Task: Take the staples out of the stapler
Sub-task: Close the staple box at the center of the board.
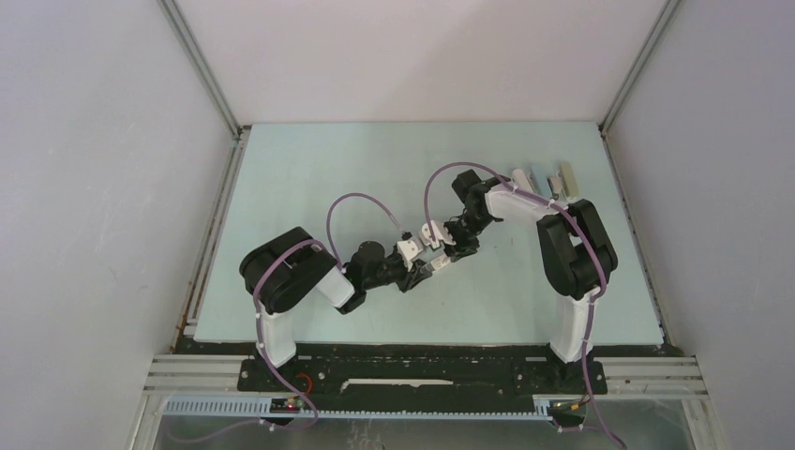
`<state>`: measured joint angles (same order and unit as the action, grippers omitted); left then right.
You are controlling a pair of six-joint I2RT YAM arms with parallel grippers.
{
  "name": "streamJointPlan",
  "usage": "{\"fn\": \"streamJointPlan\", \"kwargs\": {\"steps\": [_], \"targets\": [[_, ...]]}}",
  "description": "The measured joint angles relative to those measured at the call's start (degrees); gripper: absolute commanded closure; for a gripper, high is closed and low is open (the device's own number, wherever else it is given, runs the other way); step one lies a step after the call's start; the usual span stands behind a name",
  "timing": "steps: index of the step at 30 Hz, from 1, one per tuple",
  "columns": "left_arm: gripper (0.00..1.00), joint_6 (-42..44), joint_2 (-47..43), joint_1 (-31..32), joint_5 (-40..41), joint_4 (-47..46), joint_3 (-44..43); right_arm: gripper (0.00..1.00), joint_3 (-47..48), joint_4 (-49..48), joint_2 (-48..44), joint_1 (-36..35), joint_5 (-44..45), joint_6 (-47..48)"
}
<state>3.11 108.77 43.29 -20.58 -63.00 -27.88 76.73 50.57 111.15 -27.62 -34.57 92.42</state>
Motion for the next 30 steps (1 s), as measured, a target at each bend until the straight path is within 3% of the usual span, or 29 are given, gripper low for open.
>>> {"fn": "streamJointPlan", "kwargs": {"steps": [30], "targets": [[0.72,-2.69,0.92,-0.15,0.76,-1.79,0.0,0.59,-1.38,-2.78,-1.53,-0.5,1.64,-7.02]]}}
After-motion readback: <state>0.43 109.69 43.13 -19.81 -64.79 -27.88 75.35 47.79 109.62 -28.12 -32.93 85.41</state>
